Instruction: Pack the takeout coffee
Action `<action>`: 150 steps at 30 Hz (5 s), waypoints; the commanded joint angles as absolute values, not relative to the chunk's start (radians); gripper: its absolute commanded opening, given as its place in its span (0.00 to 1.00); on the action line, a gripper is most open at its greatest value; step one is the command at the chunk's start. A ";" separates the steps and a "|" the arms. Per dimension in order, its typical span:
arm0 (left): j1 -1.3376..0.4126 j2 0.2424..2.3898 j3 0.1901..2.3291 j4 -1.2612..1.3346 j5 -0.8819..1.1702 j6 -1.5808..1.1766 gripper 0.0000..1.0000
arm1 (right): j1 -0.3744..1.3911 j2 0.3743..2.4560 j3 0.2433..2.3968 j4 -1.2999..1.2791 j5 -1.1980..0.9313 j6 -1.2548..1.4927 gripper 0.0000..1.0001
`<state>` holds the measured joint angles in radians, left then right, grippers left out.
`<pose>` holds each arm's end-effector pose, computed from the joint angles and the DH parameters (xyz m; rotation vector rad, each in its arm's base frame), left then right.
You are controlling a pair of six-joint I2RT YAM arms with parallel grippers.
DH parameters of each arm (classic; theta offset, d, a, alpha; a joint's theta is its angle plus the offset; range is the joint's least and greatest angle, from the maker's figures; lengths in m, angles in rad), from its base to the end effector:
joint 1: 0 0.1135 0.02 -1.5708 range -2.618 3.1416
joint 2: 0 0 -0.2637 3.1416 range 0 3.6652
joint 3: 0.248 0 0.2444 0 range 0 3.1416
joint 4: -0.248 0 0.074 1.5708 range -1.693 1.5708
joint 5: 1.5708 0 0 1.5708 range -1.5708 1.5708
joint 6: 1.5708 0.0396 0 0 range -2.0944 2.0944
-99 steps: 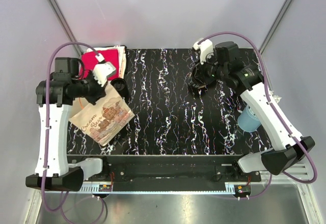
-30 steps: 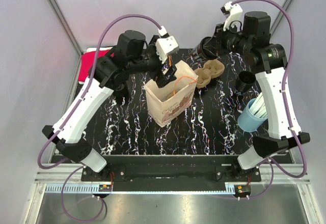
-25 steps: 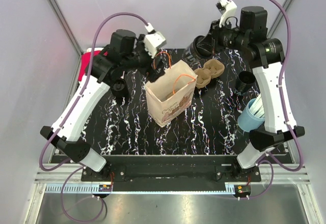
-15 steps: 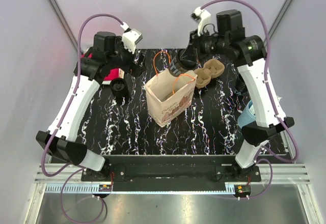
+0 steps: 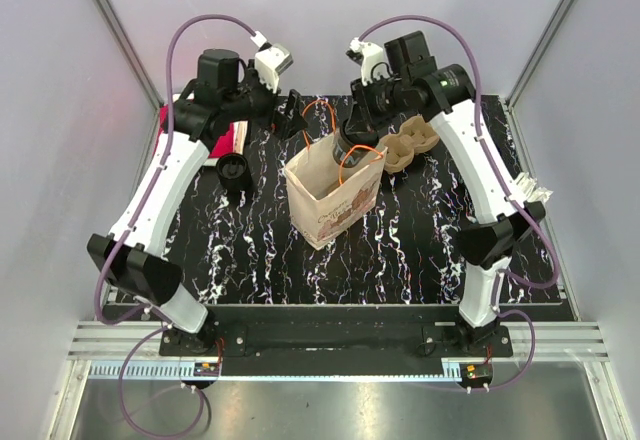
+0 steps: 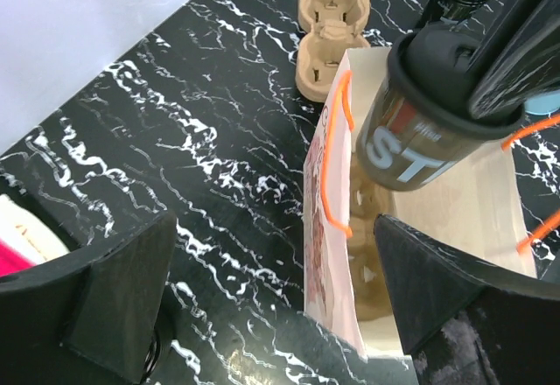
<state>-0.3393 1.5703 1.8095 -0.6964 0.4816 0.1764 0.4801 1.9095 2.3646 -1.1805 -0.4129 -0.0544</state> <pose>0.3086 -0.1284 0.4435 0.8049 1.8542 -0.5903 0.3267 0.1880 0.4471 -0.8195 2.1695 0.6920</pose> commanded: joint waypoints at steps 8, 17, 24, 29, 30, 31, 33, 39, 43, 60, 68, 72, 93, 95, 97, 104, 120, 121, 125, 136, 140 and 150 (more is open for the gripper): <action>-0.341 1.657 1.879 -0.614 0.548 0.135 0.99 | 0.528 1.974 2.408 -1.210 -0.299 -0.101 0.00; -0.339 1.654 1.841 -0.565 0.551 0.120 0.99 | 0.558 1.999 2.391 -1.223 -0.265 -0.130 0.00; -0.339 1.655 1.816 -0.552 0.545 0.107 0.99 | 0.572 1.964 2.312 -1.143 -0.258 -0.153 0.00; -0.339 1.658 1.812 -0.552 0.542 0.104 0.89 | 0.575 1.939 2.240 -1.086 -0.250 -0.167 0.00; -0.341 1.661 1.810 -0.552 0.543 0.106 0.88 | 0.577 1.936 2.227 -1.075 -0.253 -0.172 0.00; -0.339 1.660 1.812 -0.549 0.545 0.104 0.85 | 0.577 1.928 2.200 -1.063 -0.255 -0.175 0.00; -0.339 1.663 1.812 -0.548 0.549 0.101 0.83 | 0.578 1.913 2.160 -1.031 -0.255 -0.179 0.00; -0.341 1.663 1.805 -0.548 0.548 0.098 0.73 | 0.578 1.890 2.094 -0.982 -0.245 -0.190 0.00; -0.339 1.663 1.805 -0.546 0.548 0.095 0.69 | 0.578 1.885 2.068 -0.963 -0.250 -0.189 0.00; -0.339 1.672 1.798 -0.546 0.543 0.094 0.57 | 0.578 1.875 1.973 -0.877 -0.267 -0.227 0.00; -0.339 1.684 1.796 -0.546 0.459 0.078 0.36 | 0.578 1.871 1.936 -0.867 -0.267 -0.227 0.00; -0.339 1.697 1.801 -0.555 0.404 0.064 0.26 | 0.578 1.864 1.930 -0.867 -0.273 -0.229 0.00; -0.321 1.769 1.871 -0.584 0.305 0.049 0.00 | 0.578 1.873 1.914 -0.862 -0.282 -0.241 0.00; -0.322 1.767 1.868 -0.583 0.316 0.049 0.00 | 0.578 1.875 1.914 -0.861 -0.279 -0.242 0.00; -0.322 1.767 1.871 -0.583 0.313 0.049 0.00 | 0.578 1.876 1.914 -0.861 -0.276 -0.242 0.00; -0.322 1.767 1.867 -0.581 0.310 0.046 0.00 | 0.578 1.871 1.894 -0.862 -0.273 -0.247 0.00; -0.321 1.766 1.848 -0.577 0.310 0.046 0.00 | 0.578 1.888 1.887 -0.848 -0.265 -0.264 0.00; -0.321 1.767 1.847 -0.575 0.310 0.046 0.00 | 0.578 1.891 1.885 -0.847 -0.264 -0.264 0.00; -0.321 1.769 1.847 -0.575 0.310 0.044 0.00 | 0.578 1.891 1.884 -0.845 -0.259 -0.268 0.00; -0.322 1.764 1.841 -0.575 0.301 0.041 0.00 | 0.580 1.901 1.870 -0.827 -0.213 -0.278 0.00; -0.321 1.755 1.838 -0.572 0.319 0.035 0.00 | 0.578 1.904 1.868 -0.819 -0.213 -0.276 0.00; -0.322 1.736 1.815 -0.563 0.345 0.028 0.00 | 0.578 1.901 1.850 -0.772 -0.192 -0.276 0.00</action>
<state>-0.3267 1.7687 1.8225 -0.6041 0.3191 0.0383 0.5697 1.9175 1.8576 -0.8322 -0.2199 -0.2634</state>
